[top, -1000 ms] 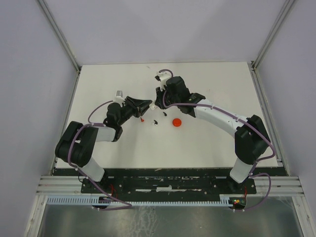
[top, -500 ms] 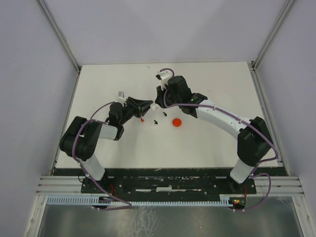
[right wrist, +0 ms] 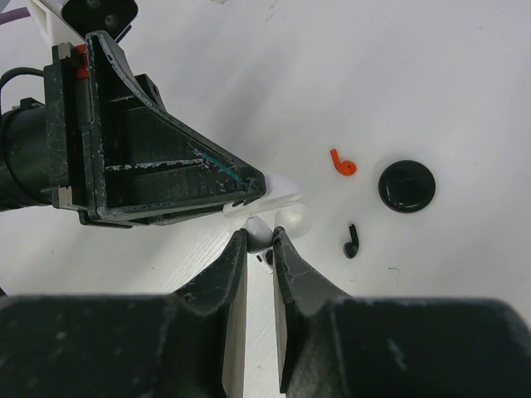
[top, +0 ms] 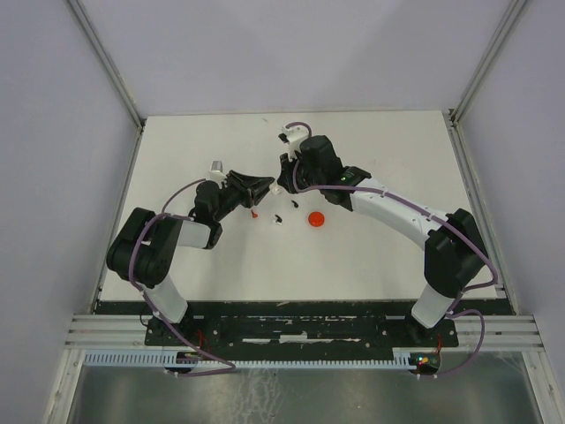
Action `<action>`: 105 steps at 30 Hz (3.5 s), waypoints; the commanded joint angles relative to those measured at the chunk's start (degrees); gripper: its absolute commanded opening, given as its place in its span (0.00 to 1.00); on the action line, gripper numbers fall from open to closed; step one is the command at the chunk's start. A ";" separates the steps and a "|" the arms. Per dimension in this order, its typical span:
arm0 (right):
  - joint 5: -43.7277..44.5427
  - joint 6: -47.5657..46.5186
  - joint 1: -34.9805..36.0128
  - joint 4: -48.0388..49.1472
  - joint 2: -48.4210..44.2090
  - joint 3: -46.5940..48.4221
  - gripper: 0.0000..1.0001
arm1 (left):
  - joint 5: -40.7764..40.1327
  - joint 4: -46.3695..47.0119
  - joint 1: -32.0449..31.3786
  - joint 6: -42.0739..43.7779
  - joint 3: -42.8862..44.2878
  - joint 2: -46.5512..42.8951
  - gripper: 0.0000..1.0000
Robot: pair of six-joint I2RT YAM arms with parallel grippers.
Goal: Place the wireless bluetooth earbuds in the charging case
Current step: Adjust the earbud with the charging case.
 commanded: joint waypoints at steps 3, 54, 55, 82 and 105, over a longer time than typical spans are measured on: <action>0.39 -0.86 0.00 1.97 -0.15 0.49 0.16 | 1.58 2.76 -0.18 -1.82 1.18 -2.38 0.03; -1.00 -1.40 0.93 2.87 -1.13 -0.60 0.56 | 1.58 1.56 -0.17 -1.26 2.63 -2.91 0.03; -0.16 -1.24 0.91 3.41 -1.81 -0.93 0.57 | 1.59 1.75 -0.17 -1.28 2.54 -2.54 0.03; -5.47 -0.15 0.18 3.10 1.77 2.93 0.59 | 1.67 2.73 -0.15 -1.75 1.58 -3.04 0.03; -10.85 -2.05 0.65 3.60 3.12 4.08 0.58 | 2.36 2.65 -0.52 -1.65 3.07 -1.55 0.03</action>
